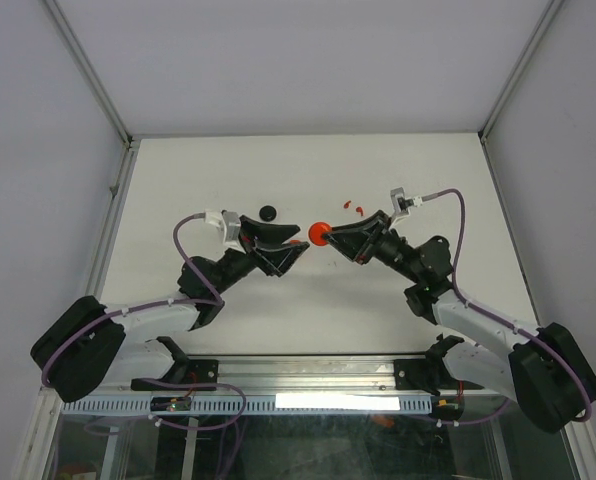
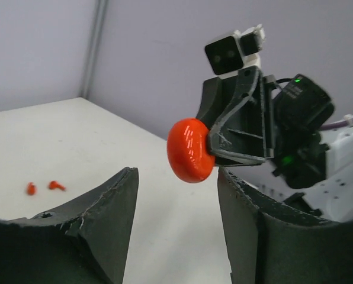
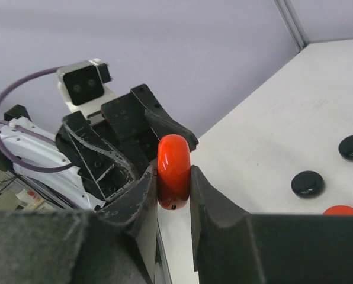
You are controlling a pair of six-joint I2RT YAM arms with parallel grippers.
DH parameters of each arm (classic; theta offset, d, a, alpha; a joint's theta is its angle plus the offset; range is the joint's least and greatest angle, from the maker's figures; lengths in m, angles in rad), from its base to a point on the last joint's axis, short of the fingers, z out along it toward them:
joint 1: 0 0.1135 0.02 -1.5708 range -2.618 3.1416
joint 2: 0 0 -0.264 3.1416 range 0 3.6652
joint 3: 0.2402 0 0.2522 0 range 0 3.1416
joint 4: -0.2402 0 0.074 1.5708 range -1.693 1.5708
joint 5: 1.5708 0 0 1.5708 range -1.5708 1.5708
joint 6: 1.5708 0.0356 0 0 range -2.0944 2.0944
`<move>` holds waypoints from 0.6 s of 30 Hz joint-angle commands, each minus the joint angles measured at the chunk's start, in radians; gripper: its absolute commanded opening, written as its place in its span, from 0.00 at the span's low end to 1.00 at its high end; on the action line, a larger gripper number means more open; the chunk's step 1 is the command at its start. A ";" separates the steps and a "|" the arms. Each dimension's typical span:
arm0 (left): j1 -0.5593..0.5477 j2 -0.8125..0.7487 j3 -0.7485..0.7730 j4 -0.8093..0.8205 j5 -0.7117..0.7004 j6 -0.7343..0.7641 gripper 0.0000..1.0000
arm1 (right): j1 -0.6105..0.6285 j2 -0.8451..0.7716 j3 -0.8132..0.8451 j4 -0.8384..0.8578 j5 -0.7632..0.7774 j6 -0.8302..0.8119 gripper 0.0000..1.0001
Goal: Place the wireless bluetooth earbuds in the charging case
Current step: Pick up the charging case at the center of the board.
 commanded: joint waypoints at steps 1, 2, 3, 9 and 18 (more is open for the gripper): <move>0.012 0.081 0.012 0.320 0.122 -0.233 0.55 | 0.001 -0.006 -0.005 0.188 0.016 0.066 0.01; 0.011 0.097 0.017 0.345 0.129 -0.248 0.54 | 0.001 -0.005 -0.004 0.190 0.014 0.068 0.01; 0.011 0.112 0.023 0.365 0.135 -0.258 0.54 | 0.002 -0.002 -0.003 0.193 0.011 0.069 0.01; 0.011 0.158 0.062 0.384 0.162 -0.296 0.50 | 0.015 0.019 0.006 0.212 -0.006 0.078 0.02; 0.011 0.186 0.075 0.423 0.157 -0.327 0.39 | 0.038 0.085 0.012 0.293 -0.037 0.093 0.03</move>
